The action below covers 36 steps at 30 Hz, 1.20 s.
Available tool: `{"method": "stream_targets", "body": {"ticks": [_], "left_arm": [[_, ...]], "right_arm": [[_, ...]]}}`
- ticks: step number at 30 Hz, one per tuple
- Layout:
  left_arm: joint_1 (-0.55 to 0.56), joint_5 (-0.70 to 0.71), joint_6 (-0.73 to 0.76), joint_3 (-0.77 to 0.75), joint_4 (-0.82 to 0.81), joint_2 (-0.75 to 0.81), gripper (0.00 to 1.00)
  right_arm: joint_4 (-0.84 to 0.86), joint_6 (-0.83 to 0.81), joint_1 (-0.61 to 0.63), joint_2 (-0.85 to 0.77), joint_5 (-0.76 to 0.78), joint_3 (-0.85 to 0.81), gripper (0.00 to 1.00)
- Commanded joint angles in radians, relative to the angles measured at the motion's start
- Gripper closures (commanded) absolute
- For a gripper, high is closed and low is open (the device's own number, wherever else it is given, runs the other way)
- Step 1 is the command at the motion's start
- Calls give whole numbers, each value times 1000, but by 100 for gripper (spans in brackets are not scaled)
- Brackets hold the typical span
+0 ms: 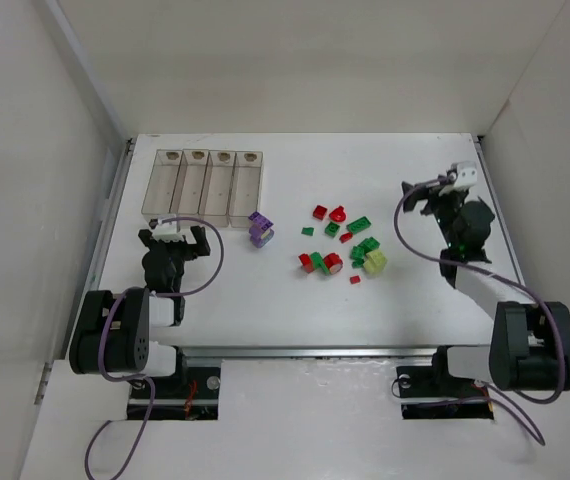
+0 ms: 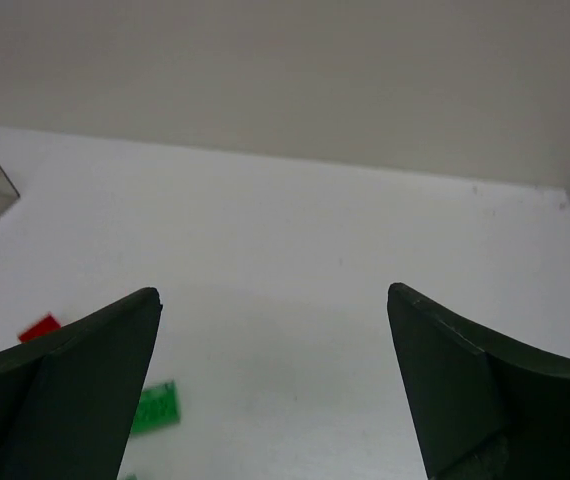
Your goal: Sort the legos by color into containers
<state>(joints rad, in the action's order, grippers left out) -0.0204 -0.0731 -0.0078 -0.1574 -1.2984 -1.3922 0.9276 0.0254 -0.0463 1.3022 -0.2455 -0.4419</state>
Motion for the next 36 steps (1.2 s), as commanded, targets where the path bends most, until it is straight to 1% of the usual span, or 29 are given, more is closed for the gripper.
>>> {"method": "stream_targets", "body": {"ticks": [1, 2, 3, 4, 5, 6, 7, 8, 9, 10, 11, 12, 13, 14, 15, 16, 17, 18, 19, 20, 21, 22, 23, 25, 29, 31, 32, 34, 36], "left_arm": [[4, 2, 0, -5, -216, 6, 1], [4, 2, 0, -5, -216, 5, 1], [4, 2, 0, -5, -216, 5, 1], [4, 2, 0, -5, -225, 5, 1], [14, -22, 23, -5, -237, 5, 1], [14, -106, 64, 21, -266, 22, 1], [14, -150, 77, 9, -136, 76, 1], [14, -209, 100, -40, 57, 260, 1], [23, -287, 202, -130, 290, 335, 1], [46, -442, 446, -325, 616, 370, 1], [71, -462, 533, -418, 742, 384, 1], [112, -450, 602, -504, 843, 368, 1], [134, -370, 652, -668, 937, 339, 1], [155, -331, 695, -768, 1188, 296, 1], [180, -311, 801, -886, 1361, 166, 1], [221, -310, 853, -1009, 1534, 89, 1], [244, -310, 874, -1244, 1689, 11, 1], [267, -310, 875, -1349, 1920, -67, 1], [317, -310, 829, -1442, 2003, -208, 1], [347, -295, 829, -1588, 2074, -270, 1], [374, -274, 815, -1637, 2164, -322, 1], [402, -252, 815, -1666, 2183, -394, 1], [456, -191, 798, -1679, 2183, -415, 1], [490, -160, 752, -1659, 2170, -450, 1], [499, -205, 697, -1618, 2170, -470, 1], [499, -214, 675, -1550, 2131, -440, 1], [499, -214, 675, -1521, 2083, -403, 1], [499, -205, 710, -1419, 2014, -358, 1], [499, -205, 794, -1358, 1929, -302, 1]], "right_arm": [[-301, -92, 65, -58, 80, -269, 0], [-346, -152, 81, -58, 103, -314, 0], [-361, -171, 114, -58, 176, -405, 0], [-377, -185, 126, -40, 208, -406, 0], [-438, -199, 137, -9, 231, -516, 0], [-487, -253, 151, 8, 250, -581, 0], [-545, -292, 190, 29, 312, -648, 0], [-603, -332, 215, 51, 362, -773, 0], [-690, -394, 239, 95, 421, -826, 0], [-719, -406, 264, 117, 487, -871, 0], [-737, -388, 307, 135, 644, -909, 0], [-737, -330, 324, 161, 738, -960, 0], [-756, -195, 324, 161, 794, -981, 0], [-792, -173, 333, 172, 681, -1001, 0], [-843, -173, 318, 172, 554, -1036, 0], [-908, -173, 318, 186, 438, -1046, 0], [-923, -173, 318, 186, 351, -1046, 0], [-923, -173, 318, 195, 254, -1046, 0], [-937, -173, 318, 195, 232, -1022, 0], [-947, -154, 327, 195, 232, -1009, 0], [-947, -142, 344, 204, 245, -999, 0], [-963, -133, 344, 204, 245, -977, 0], [-986, -133, 359, 204, 245, -966, 0], [-1006, -133, 400, 195, 259, -927, 0], [-1006, -133, 462, 169, 272, -858, 0], [-1016, -124, 485, 160, 259, -839, 0], [-1017, -124, 496, 160, 259, -839, 0], [-1030, -114, 510, 160, 250, -827, 0], [-1055, -88, 462, 180, 151, -839, 0]]}}
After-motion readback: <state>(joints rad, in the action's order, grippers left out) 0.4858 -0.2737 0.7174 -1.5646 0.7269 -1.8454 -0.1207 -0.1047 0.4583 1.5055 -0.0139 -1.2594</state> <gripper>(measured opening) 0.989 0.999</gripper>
